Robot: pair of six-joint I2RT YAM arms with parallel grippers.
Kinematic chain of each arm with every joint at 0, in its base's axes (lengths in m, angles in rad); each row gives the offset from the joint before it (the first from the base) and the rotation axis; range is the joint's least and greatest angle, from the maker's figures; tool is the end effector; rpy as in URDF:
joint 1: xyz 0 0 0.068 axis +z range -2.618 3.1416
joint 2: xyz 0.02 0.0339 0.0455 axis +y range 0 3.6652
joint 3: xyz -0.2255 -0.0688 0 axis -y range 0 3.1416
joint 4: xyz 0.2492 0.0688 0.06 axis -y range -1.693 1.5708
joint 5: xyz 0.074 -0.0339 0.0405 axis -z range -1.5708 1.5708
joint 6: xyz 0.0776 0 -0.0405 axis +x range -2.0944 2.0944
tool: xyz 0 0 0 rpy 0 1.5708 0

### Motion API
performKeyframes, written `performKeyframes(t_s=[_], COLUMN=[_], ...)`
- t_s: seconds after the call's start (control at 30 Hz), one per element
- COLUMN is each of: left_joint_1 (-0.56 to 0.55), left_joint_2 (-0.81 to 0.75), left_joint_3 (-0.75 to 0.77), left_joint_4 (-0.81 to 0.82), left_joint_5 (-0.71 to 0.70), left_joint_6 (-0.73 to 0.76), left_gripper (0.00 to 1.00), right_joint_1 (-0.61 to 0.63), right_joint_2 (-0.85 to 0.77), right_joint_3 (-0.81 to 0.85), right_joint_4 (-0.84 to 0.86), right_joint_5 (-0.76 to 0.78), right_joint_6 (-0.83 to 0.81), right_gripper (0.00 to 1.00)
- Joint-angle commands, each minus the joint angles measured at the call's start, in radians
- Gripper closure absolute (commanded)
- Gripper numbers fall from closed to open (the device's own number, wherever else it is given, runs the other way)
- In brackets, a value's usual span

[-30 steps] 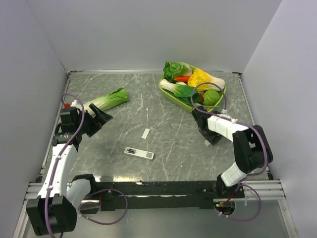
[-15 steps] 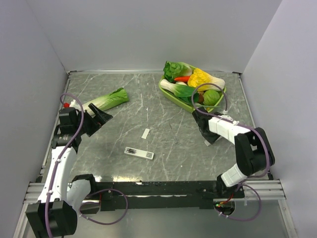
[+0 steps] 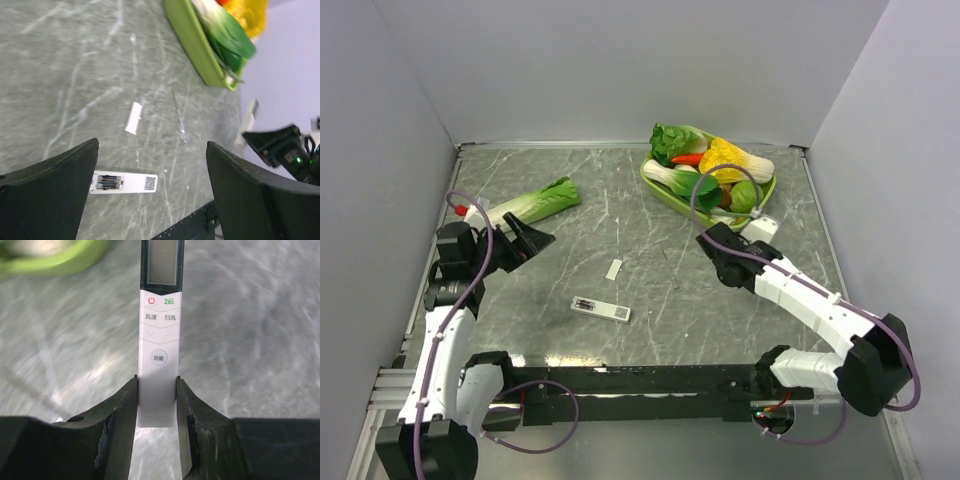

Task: Unload the batteries from the remote control

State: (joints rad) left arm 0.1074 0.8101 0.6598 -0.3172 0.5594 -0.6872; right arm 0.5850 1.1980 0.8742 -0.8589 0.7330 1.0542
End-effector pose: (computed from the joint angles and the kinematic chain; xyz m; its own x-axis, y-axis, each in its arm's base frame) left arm 0.2477 -0.0147 0.2359 -0.5875 -0.6041 -0.5384 0.0096 0.6600 -0.7512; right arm 0.2313 0.0909 0.1792 -0.5544 0.4079 -0.7254 0.5726 0.8195 0.0231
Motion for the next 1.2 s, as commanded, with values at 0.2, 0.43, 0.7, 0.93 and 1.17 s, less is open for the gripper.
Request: performKeyframes(t_s=[0.2, 0.43, 0.7, 0.93, 1.17], left_joint_1=[-0.095, -0.302, -0.445, -0.537, -0.568], left_joint_2=[-0.048, -0.016, 0.098, 0.144, 0.216], left_joint_3=[-0.11, -0.164, -0.172, -0.155, -0.127], left_joint_4=[0.406, 0.677, 1.009, 1.101, 1.109], left_joint_5=[0.274, 0.183, 0.172, 0.129, 0.119], left_joint_6=[-0.233, -0.357, -0.459, -0.44, -0.443], left_gripper=[0.09, 0.09, 0.12, 0.1, 0.31], right_joint_1=[0.144, 0.145, 0.144, 0.144, 0.144], right_joint_2=[-0.196, -0.321, -0.357, -0.333, -0.282], right_joint_3=[-0.07, -0.216, -0.277, -0.314, -0.333], right_joint_4=[0.593, 1.0, 1.198, 1.317, 1.37], right_joint_5=[-0.593, -1.047, -1.221, -1.304, -1.348], right_joint_6=[-0.56, -0.543, -0.473, -0.389, -0.362], right_gripper=[1.0, 1.0, 1.0, 1.0, 1.0])
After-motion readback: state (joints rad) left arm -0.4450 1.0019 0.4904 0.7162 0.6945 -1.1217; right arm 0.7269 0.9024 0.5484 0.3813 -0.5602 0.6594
